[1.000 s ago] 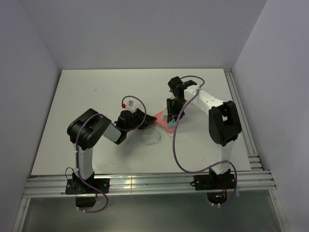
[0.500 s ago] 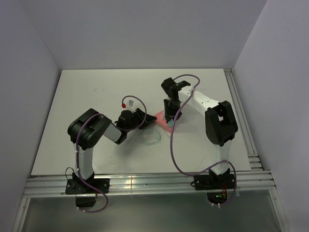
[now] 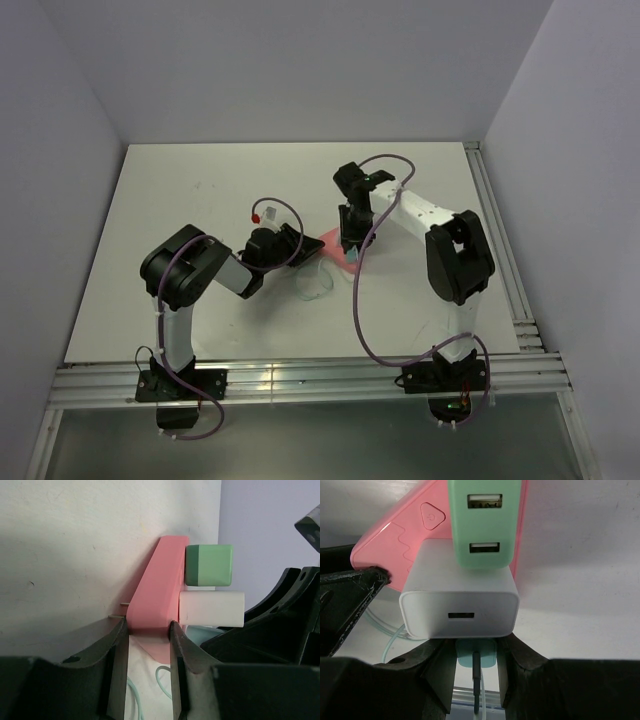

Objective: Insert the plug

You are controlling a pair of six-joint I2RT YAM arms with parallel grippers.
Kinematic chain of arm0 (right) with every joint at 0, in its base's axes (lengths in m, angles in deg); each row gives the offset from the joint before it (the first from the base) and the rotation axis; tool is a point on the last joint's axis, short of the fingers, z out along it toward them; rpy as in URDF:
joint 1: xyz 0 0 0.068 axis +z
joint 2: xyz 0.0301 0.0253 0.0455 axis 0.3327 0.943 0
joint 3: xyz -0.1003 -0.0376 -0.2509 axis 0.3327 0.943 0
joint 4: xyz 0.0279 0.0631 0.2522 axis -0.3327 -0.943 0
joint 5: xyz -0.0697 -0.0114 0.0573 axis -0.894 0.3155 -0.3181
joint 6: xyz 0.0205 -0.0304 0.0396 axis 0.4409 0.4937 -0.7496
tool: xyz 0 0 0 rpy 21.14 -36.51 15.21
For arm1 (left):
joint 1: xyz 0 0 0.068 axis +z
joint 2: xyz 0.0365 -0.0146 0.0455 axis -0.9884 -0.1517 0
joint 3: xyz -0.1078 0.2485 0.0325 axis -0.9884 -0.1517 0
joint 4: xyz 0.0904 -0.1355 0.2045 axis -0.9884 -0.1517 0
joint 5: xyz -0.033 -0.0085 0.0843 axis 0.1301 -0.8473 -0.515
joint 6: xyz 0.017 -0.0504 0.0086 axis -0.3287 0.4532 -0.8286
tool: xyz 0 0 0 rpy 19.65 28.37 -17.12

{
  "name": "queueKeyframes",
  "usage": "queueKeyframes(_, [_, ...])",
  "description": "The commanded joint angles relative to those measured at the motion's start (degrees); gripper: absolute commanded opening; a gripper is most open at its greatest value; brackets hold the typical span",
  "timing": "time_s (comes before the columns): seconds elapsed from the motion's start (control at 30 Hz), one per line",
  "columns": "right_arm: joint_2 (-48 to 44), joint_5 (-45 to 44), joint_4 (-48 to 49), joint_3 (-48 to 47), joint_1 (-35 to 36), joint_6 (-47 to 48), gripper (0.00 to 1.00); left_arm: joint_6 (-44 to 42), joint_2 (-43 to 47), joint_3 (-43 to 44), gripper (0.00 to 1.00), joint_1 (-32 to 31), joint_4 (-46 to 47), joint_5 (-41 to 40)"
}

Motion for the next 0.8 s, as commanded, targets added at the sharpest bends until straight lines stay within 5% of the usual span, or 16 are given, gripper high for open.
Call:
queueKeyframes(0.0, [11.4, 1.5, 16.0, 10.1, -1.3, -3.0, 0.0, -1.8, -0.8, 0.1, 0.0, -2.2, -3.7, 2.7])
queueKeyframes(0.27, [13.4, 6.2, 21.6, 15.0, -2.7, -2.7, 0.0, -1.8, -1.5, 0.0, 0.0, -1.8, -3.7, 3.0])
queueKeyframes(0.4, [14.7, -1.7, 16.0, 11.0, -1.3, -1.1, 0.0, -1.7, -1.9, 0.5, 0.0, -1.8, -3.9, 3.4])
queueKeyframes(0.77, [18.7, -4.0, 9.9, 5.8, 0.6, -0.5, 0.0, -1.7, -1.6, 0.6, 0.0, -2.1, -4.0, 3.4])
